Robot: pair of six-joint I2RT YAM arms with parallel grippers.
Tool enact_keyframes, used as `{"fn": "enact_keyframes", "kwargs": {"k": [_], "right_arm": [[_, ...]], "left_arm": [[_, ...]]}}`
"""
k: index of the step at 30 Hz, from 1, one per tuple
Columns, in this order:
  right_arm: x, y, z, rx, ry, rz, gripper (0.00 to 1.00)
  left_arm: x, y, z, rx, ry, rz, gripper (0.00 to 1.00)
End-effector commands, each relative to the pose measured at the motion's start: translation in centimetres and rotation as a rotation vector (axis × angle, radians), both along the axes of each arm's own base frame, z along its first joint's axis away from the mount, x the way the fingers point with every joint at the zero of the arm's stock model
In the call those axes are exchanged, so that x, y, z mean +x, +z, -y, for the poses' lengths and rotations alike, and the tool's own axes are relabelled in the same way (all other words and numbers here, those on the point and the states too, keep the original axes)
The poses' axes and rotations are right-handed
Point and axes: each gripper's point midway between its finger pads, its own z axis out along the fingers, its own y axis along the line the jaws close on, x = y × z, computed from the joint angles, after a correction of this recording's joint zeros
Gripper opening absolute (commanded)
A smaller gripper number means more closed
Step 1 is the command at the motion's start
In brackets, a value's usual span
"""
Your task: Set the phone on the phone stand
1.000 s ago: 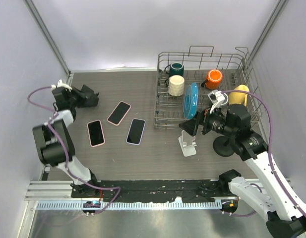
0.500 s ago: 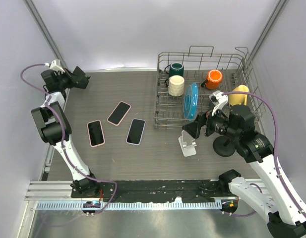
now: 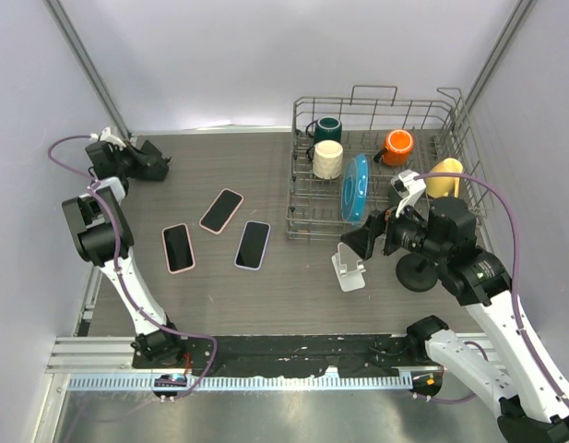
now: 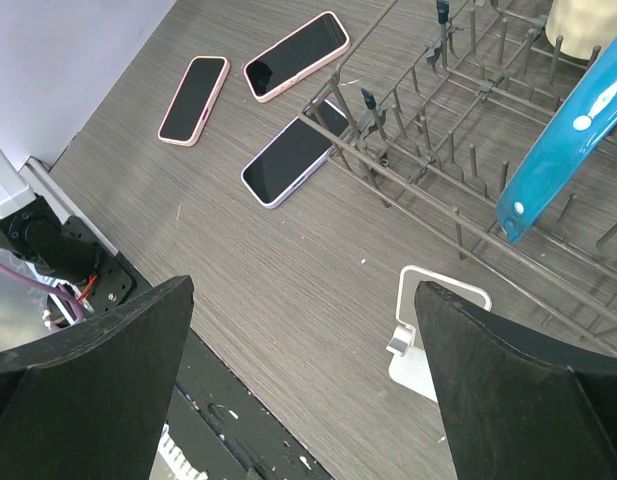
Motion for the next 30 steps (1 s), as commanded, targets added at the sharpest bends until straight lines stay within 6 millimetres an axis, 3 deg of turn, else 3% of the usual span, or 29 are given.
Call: {"fn": "enact_keyframes", "kwargs": {"k": [1, 7, 10, 13, 16, 17, 18, 19, 24, 27, 28, 29, 30], "right_arm": [[-0.5, 3.3, 0.2, 0.049, -0.001, 0.099, 0.98], [-0.7, 3.7, 0.5, 0.051, -0.014, 0.117, 0.98], [-0.8, 3.7, 0.6, 0.051, -0.021, 0.124, 0.98], [-0.9, 4.0, 0.7, 0.053, -0.019, 0.127, 0.98], [-1.1, 4.1, 0.7, 0.056, -0.018, 0.128, 0.98], [-1.1, 4.2, 0.7, 0.057, -0.018, 0.131, 0.98], [-1.2, 4.2, 0.7, 0.057, -0.017, 0.131, 0.98], [-1.2, 4.3, 0.6, 0.062, -0.014, 0.129, 0.98], [-1.5, 4.4, 0.4, 0.077, 0.002, 0.118, 0.98], [-1.5, 4.3, 0.3, 0.08, 0.004, 0.113, 0.98], [-1.5, 4.3, 0.2, 0.083, 0.004, 0.112, 0.98], [-1.4, 4.2, 0.1, 0.085, 0.007, 0.108, 0.98], [-1.4, 4.3, 0.1, 0.088, 0.007, 0.105, 0.98]], "left_arm": [[1.2, 3.0, -1.1, 0.016, 0.031, 0.07, 0.01], [1.8, 2.5, -1.6, -0.007, 0.045, 0.045, 0.03], [1.7, 2.4, -2.1, -0.012, 0.063, 0.026, 0.14], [1.4, 1.7, -2.6, -0.012, 0.072, -0.026, 0.17], [0.6, 1.6, -3.2, 0.02, 0.098, -0.049, 0.36], [0.4, 1.8, -3.2, 0.03, 0.103, -0.047, 0.52], [0.2, 2.0, -3.4, 0.041, 0.112, -0.042, 0.6], [-0.4, 2.6, -3.7, 0.063, 0.131, -0.04, 0.7], [-2.7, 4.8, -4.6, 0.075, 0.18, -0.032, 0.87], [-4.9, 6.7, -4.7, 0.04, 0.271, -0.029, 0.88], [-6.4, 5.8, -4.4, 0.014, 0.311, -0.066, 0.87], [-7.5, 7.6, -4.8, -0.005, 0.395, -0.055, 0.87], [-8.5, 7.8, -4.2, -0.024, 0.409, -0.068, 0.86]]}}
